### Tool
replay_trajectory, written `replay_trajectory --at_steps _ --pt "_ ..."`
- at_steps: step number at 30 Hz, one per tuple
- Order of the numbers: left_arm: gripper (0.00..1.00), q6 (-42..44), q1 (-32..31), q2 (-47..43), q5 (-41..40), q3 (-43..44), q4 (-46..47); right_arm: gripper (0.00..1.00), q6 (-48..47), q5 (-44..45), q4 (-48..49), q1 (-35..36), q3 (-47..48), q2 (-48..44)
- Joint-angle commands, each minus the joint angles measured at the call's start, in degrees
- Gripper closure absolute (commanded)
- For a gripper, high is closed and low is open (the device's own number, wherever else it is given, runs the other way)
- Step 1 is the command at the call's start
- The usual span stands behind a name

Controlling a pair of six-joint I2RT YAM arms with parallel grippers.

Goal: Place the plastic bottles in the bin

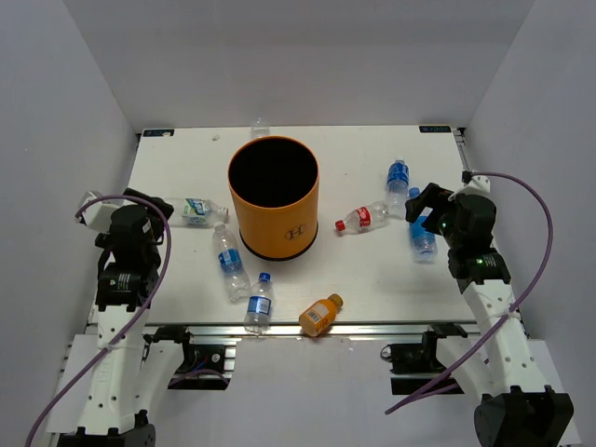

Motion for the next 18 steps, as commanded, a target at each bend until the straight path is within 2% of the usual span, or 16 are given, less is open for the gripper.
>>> replay_trajectory --at_steps 1,4,8,12,18 --pt "0.02 -0.35 -0.08 0.48 0.89 0.18 0.58 0.11 -1.23 -0.28 2.84 -0.1 1.84 -0.82" --pt "0.02 -0.35 -0.08 1.36 1.94 -0.88 1.02 0.11 -2.03 -0.29 4.08 -0.02 0.43 -0.39" --pt "0.02 -0.35 -0.08 3.47 2.91 -1.06 0.94 0.11 -2.82 6.99 1.63 -0.1 1.3 4.35" --pt "0.02 -0.53 -0.08 5.05 4.14 -1.49 1.81 0.11 -4.31 11.74 -2.77 -0.1 4.29 16.28" --pt "0.02 -0.7 -0.08 5.67 4.4 -2.29 2.34 0.11 -7.56 16.75 -0.67 -0.19 5.26 27.2"
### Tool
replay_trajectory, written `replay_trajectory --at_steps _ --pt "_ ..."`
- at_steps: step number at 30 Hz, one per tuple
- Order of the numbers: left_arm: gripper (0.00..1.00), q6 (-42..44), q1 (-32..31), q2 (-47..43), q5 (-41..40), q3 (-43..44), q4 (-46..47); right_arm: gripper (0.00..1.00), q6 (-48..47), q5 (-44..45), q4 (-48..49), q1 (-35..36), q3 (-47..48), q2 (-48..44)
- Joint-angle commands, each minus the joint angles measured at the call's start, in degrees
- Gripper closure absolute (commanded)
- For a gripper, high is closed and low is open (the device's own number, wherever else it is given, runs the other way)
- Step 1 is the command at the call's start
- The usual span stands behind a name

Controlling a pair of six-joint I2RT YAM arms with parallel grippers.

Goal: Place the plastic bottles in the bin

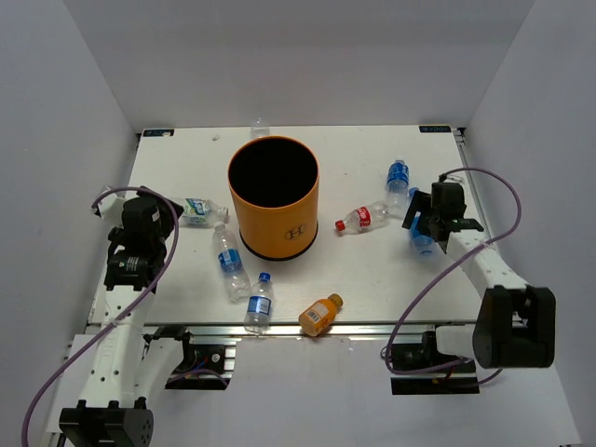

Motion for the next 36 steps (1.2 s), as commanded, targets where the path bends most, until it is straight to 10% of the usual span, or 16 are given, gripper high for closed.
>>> replay_trajectory --at_steps 1,11,18,24,36 --pt "0.02 -0.05 0.0 -0.39 1.28 -0.32 1.51 0.11 -2.98 5.2 2.32 -0.17 1.9 2.75" --pt "0.02 -0.4 0.0 -1.7 -0.3 -0.67 -0.15 0.15 -3.16 6.6 8.93 -0.17 1.89 15.68" --pt "0.02 -1.89 -0.08 -4.43 -0.82 -1.46 0.02 0.65 -0.69 13.38 3.84 -0.17 3.47 8.41" --pt "0.02 -2.24 -0.08 -4.26 0.4 -2.08 1.34 0.64 -3.42 -10.32 6.9 1.23 9.0 -7.94" --pt "0.02 -3.91 -0.08 0.93 3.66 -2.69 1.87 0.62 -12.03 -28.03 16.76 36.38 34.91 3.35"
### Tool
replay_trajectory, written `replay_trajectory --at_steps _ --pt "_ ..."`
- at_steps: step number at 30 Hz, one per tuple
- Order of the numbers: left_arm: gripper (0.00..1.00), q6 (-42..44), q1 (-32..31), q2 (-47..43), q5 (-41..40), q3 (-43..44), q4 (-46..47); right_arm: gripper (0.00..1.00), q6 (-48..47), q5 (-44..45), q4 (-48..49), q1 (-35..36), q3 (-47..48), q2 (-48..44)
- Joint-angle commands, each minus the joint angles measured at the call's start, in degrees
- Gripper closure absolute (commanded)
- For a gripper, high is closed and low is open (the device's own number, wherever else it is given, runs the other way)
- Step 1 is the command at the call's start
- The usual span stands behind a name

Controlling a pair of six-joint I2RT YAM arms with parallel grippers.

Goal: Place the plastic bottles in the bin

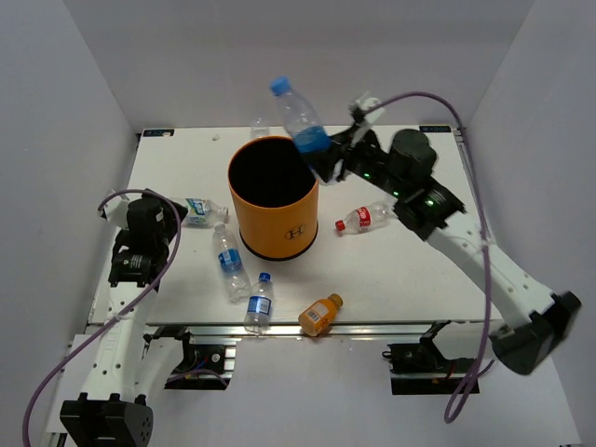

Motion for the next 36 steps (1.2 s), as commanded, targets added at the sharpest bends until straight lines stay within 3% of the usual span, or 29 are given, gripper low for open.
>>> replay_trajectory --at_steps 1,7,10,11,12,17,22,25,30,32,34,36 --pt "0.02 -1.24 -0.08 0.25 1.36 -0.35 0.23 0.59 -3.7 -4.48 1.69 4.76 7.83 10.5" --pt "0.02 -2.39 0.0 0.08 2.59 -1.59 -0.21 0.47 -4.68 -1.67 1.95 9.52 17.07 23.09" --pt "0.02 -2.48 -0.08 0.17 5.92 -3.08 1.37 0.3 -5.03 -2.02 1.16 9.78 19.27 26.53" --pt "0.02 -2.56 -0.08 0.69 7.67 -3.95 1.54 0.13 -5.2 -1.94 0.29 9.78 20.23 26.98" --pt "0.02 -2.13 0.0 1.04 8.56 -4.48 1.72 0.11 -5.64 -1.93 -0.42 9.78 20.33 27.33" --pt "0.02 0.59 -0.08 3.85 16.2 -8.61 3.91 0.11 -6.09 -0.01 3.35 9.78 17.43 23.65" --pt "0.02 1.74 -0.26 6.75 20.95 -12.83 6.11 0.11 -7.15 4.03 -0.86 9.7 20.86 21.55" --pt "0.02 1.92 -2.45 8.25 21.67 -13.89 8.65 0.11 -5.05 9.91 0.8 9.35 15.78 16.2" --pt "0.02 0.69 -12.71 11.67 15.0 -12.93 10.07 0.11 -2.23 17.39 8.88 7.5 -4.6 4.07" --pt "0.02 0.6 -13.53 14.83 14.9 -13.27 10.24 0.11 -0.03 19.94 9.16 6.54 -9.88 -1.83" --pt "0.02 0.08 -13.79 18.94 16.12 -14.67 10.86 0.1 3.64 28.94 7.24 5.66 -18.91 -9.45" --pt "0.02 -0.1 -13.88 19.67 16.3 -15.12 11.03 0.11 4.37 30.48 6.35 5.22 -22.98 -13.17"
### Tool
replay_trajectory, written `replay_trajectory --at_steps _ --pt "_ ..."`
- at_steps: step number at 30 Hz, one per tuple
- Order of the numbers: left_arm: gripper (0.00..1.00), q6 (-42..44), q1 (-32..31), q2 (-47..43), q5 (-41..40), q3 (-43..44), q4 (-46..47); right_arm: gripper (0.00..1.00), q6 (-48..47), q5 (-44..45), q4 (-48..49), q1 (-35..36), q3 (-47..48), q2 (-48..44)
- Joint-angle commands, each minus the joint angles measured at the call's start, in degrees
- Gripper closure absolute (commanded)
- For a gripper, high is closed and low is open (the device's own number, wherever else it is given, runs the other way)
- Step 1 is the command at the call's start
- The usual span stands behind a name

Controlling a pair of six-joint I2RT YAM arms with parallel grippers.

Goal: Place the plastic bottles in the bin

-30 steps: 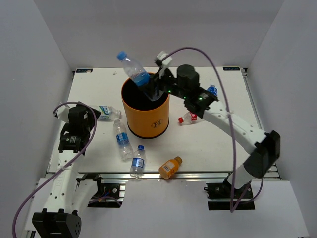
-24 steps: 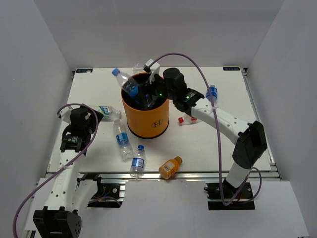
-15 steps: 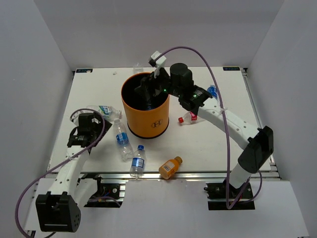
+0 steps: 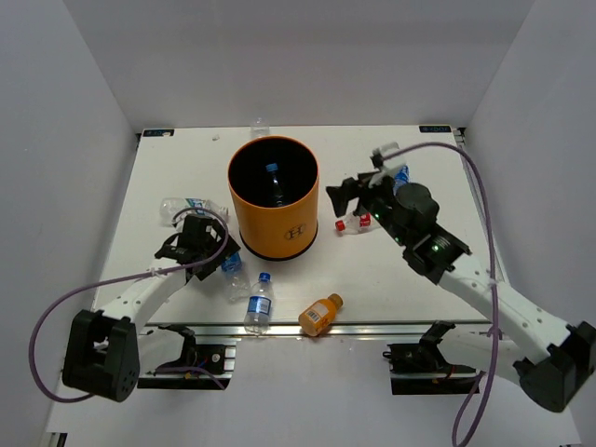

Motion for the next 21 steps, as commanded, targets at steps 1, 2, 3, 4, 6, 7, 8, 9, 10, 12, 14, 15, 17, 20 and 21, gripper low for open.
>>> replay_trajectory --at_steps 1,2,3,4,6,7,8,9,10,12,14,15,17,20,21 --pt "0.02 -0.78 -0.44 3.24 -0.37 -1.31 3.05 0.11 5.03 11.58 0.95 -0.91 -7.63 -7.71" --pt "0.02 -1.13 -0.53 3.6 0.85 -2.35 3.76 0.11 5.99 12.21 1.21 -0.99 -11.47 -11.03" --pt "0.02 -1.31 -0.53 3.86 1.3 -2.71 5.08 0.11 6.61 12.65 1.99 -1.17 -13.25 -12.46" --pt "0.05 -1.74 -0.7 4.21 1.74 -2.98 5.44 0.11 7.22 13.26 2.17 -1.26 -14.92 -13.87" --pt "0.11 -2.19 -0.88 4.13 0.78 -2.89 4.83 0.11 8.72 13.71 1.74 -1.52 -18.17 -16.86" --pt "0.16 -2.45 -0.88 3.95 -0.18 -2.63 4.22 0.11 9.07 14.41 1.39 -1.52 -18.89 -17.65" --pt "0.27 -2.54 -0.97 3.52 -1.24 -1.76 3.43 0.11 9.34 14.94 0.95 -1.44 -19.42 -18.79" --pt "0.33 -2.89 -0.88 3.16 -3.95 -1.14 1.16 0.11 9.51 15.64 0.51 -1.61 -19.95 -19.15" --pt "0.38 -2.98 -0.88 2.9 -5.1 -0.44 0.0 0.11 9.6 16.86 -0.28 -1.52 -20.04 -19.33" --pt "0.55 -3.68 -0.88 1.41 -9.48 2.55 -3.07 0.11 9.6 17.4 -0.9 -1.61 -20.39 -19.86" --pt "0.6 -4.03 -0.88 -0.95 -12.39 4.83 -7.55 0.11 9.78 17.23 -0.64 -1.61 -21.18 -19.86" --pt "0.6 -4.47 -0.88 -1.93 -16.24 7.54 -11.22 0.11 10.39 17.31 -0.72 -1.7 -21.79 -19.6" --pt "0.6 -5.96 -0.88 -4.04 -20.74 10.8 -14.76 0.11 11.36 18.72 -1.86 -1.96 -21.97 -18.46" --pt "0.6 -6.41 -0.88 -7.82 -27.69 19.41 -19.51 0.11 12.06 20.3 -3.79 -2.75 -21.01 -16.7" --pt "0.6 -6.41 -0.88 -9.13 -29.01 21.96 -20.83 0.11 12.15 20.48 -4.15 -3.19 -20.74 -16.35"
